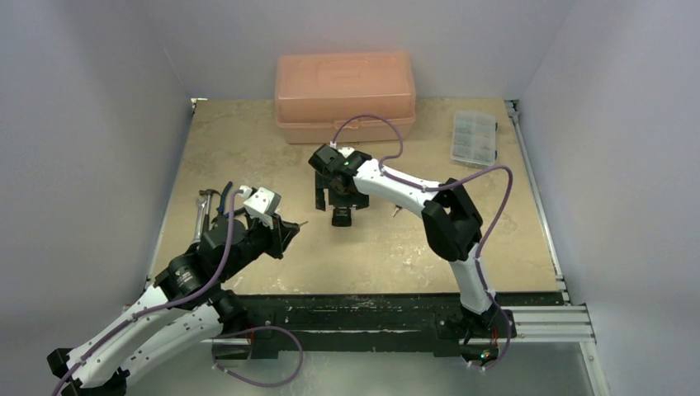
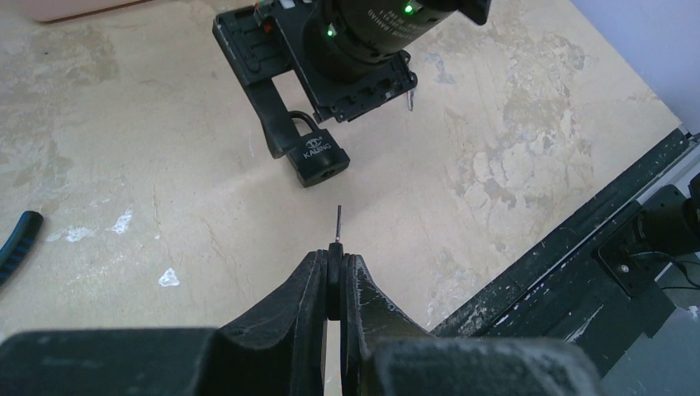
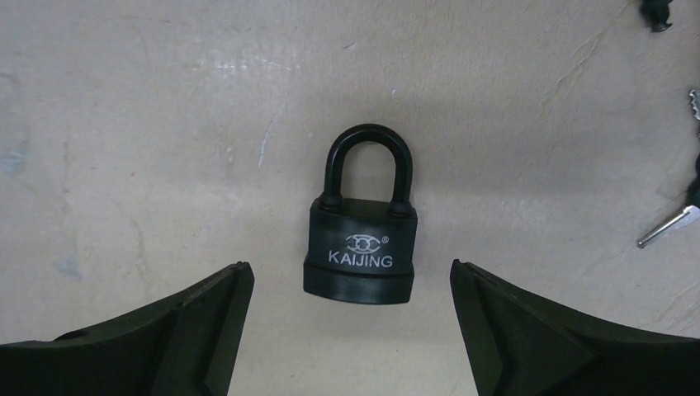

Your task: Unlock with the key

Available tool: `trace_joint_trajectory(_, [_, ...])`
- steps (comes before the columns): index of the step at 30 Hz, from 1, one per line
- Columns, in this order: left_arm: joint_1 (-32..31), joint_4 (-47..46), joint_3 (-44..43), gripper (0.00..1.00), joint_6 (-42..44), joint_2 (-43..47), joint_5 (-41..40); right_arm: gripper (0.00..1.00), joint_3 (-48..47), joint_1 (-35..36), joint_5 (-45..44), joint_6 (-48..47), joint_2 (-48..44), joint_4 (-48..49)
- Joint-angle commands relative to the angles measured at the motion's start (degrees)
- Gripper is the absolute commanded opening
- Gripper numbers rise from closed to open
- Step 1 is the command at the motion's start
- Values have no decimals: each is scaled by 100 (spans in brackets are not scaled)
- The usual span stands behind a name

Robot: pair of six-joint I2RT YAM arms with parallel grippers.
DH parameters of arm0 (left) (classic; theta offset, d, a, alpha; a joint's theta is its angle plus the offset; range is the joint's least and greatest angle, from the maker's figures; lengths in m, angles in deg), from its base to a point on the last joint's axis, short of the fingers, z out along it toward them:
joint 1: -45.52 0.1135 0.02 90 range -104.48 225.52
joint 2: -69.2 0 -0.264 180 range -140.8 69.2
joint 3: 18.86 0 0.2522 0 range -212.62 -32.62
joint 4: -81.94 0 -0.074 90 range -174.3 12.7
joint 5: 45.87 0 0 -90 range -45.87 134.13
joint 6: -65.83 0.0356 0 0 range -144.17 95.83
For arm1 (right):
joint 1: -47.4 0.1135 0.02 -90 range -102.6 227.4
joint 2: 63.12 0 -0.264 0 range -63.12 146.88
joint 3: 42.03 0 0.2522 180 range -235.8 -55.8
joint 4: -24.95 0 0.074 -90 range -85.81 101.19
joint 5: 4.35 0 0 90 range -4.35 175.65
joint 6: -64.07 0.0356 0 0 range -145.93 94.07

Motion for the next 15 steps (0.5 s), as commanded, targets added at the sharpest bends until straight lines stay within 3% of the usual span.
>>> trace_joint_trajectory(1, [38, -60, -193, 0, -113, 42, -66, 99, -419, 16, -183, 170, 216, -343])
trace_joint_trajectory(15, [70, -62, -132, 0, -131, 370, -141, 97, -754, 25, -122, 194, 919, -525])
